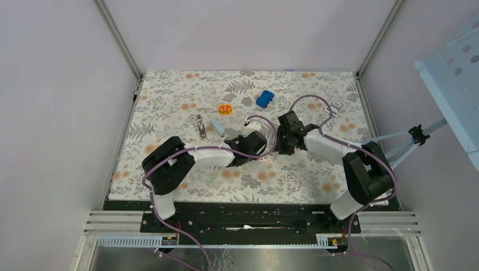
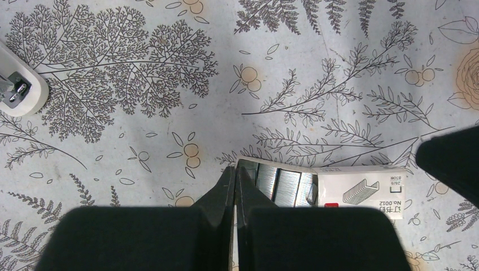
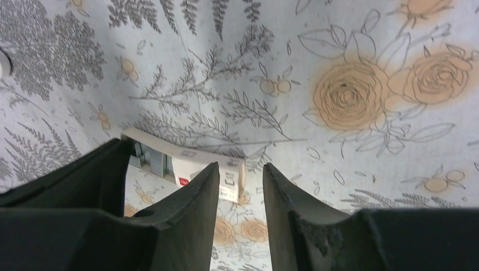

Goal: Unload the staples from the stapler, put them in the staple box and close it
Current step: Close the staple box at the center of the board.

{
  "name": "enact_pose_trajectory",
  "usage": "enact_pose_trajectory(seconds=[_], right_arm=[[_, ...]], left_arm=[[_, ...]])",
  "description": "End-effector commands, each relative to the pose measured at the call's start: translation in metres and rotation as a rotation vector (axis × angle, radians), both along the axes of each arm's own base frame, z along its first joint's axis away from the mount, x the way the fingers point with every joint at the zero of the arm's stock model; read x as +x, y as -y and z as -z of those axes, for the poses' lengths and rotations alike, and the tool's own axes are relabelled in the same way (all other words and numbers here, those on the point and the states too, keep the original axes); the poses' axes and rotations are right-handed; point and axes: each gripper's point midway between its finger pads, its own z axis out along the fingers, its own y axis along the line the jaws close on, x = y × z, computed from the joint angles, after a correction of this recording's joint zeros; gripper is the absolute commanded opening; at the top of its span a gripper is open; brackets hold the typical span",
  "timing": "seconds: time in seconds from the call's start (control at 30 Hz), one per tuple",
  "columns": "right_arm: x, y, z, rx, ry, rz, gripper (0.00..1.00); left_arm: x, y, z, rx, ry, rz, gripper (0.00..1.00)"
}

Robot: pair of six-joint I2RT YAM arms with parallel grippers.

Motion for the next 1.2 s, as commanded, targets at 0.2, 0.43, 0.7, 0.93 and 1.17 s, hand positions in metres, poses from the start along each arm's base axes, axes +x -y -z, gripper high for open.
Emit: enact_pose_trajectory(seconds=[0.2,0.43,0.7,0.93,1.17], right_arm=[[0.008,0.005,0.020,-0.108,-0.095,-0.004,0.41],[-0.008,0.005,0.032,-0.101,-0.154,-0.035,0.41],[-0.012,0.005,0.028,-0.105,-0.154,-0.048,0.38],[-0.014,0.005,0.026,-0.106,-0.155,-0.054,0.32],[-0.016,0.004,0.026,-0.109,-0.158,-0.061,0.31]], left_arm=[[-0.011,-0.001,0.015,0.001,-0.057,0.012,0.00],[-0.011,-0.001,0.016,-0.002,-0.060,0.007,0.00],[-0.011,-0.002,0.017,0.002,-0.061,0.007,0.00],[-0.010,-0.002,0.016,0.001,-0.059,0.002,0.00],[-0.009,0.000,0.016,-0.001,-0.058,0.006,0.00]])
